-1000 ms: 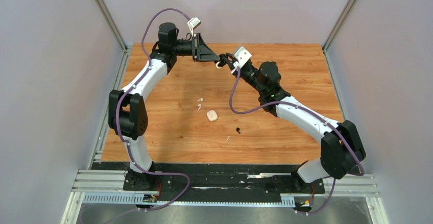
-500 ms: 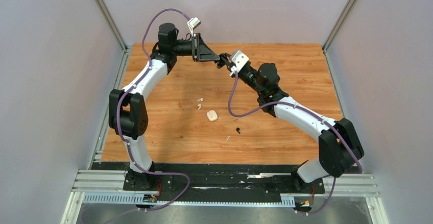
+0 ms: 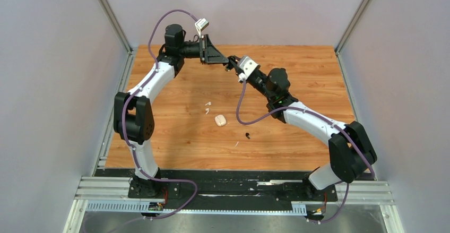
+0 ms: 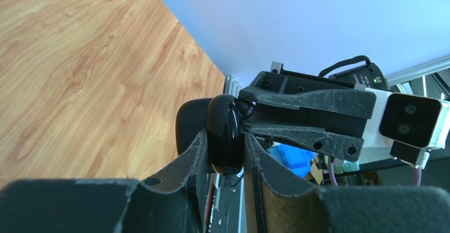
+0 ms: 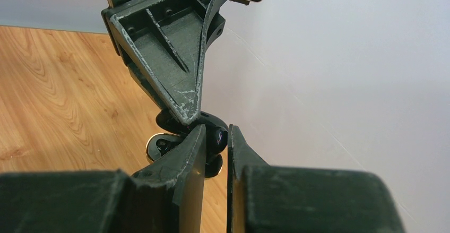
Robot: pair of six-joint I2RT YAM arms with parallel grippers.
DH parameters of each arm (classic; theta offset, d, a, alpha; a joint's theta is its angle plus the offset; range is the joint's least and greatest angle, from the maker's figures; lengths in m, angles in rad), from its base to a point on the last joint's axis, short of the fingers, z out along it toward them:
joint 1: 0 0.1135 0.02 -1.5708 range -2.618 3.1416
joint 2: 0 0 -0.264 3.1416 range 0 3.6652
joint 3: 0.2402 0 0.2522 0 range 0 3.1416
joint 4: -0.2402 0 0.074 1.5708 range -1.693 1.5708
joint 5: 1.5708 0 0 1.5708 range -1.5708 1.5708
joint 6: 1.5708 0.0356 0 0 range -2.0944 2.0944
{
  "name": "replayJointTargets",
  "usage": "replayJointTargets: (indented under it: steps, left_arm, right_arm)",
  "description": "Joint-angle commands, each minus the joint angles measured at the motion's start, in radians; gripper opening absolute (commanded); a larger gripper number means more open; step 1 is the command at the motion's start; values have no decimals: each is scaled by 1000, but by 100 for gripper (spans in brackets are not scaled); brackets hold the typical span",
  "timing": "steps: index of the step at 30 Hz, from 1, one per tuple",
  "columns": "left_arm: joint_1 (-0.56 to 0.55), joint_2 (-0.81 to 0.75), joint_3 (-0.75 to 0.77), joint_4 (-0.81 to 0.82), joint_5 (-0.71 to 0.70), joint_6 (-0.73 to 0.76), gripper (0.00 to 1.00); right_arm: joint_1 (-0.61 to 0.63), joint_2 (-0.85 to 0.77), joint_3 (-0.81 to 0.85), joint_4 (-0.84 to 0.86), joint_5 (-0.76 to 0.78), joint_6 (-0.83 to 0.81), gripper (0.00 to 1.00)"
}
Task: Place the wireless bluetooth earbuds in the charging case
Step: Place the earbud in the charging case.
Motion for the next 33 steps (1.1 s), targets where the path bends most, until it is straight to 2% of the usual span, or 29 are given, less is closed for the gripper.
replayJointTargets:
  steps: [1, 10, 14, 23, 27, 33]
  left_arm:
    - [-4, -4, 1, 54, 45, -15, 0]
    - [-5, 3, 1, 65, 46, -24, 0]
    - [-5, 5, 1, 67, 45, -26, 0]
    - [-5, 2, -5, 69, 44, -28, 0]
    - [-5, 4, -3, 67, 43, -26, 0]
    - [-5, 12, -10, 55, 36, -22, 0]
  right_arm:
    - [5, 8, -7, 5, -1, -9, 8]
    - [5, 8, 47, -169, -21, 15, 27]
    - [5, 4, 47, -169, -8, 29, 50]
    - [5, -5, 64, -171, 17, 49, 50]
    - [3, -17, 92, -240, 10, 54, 50]
    - [-20, -27, 199, -485, -106, 112, 72]
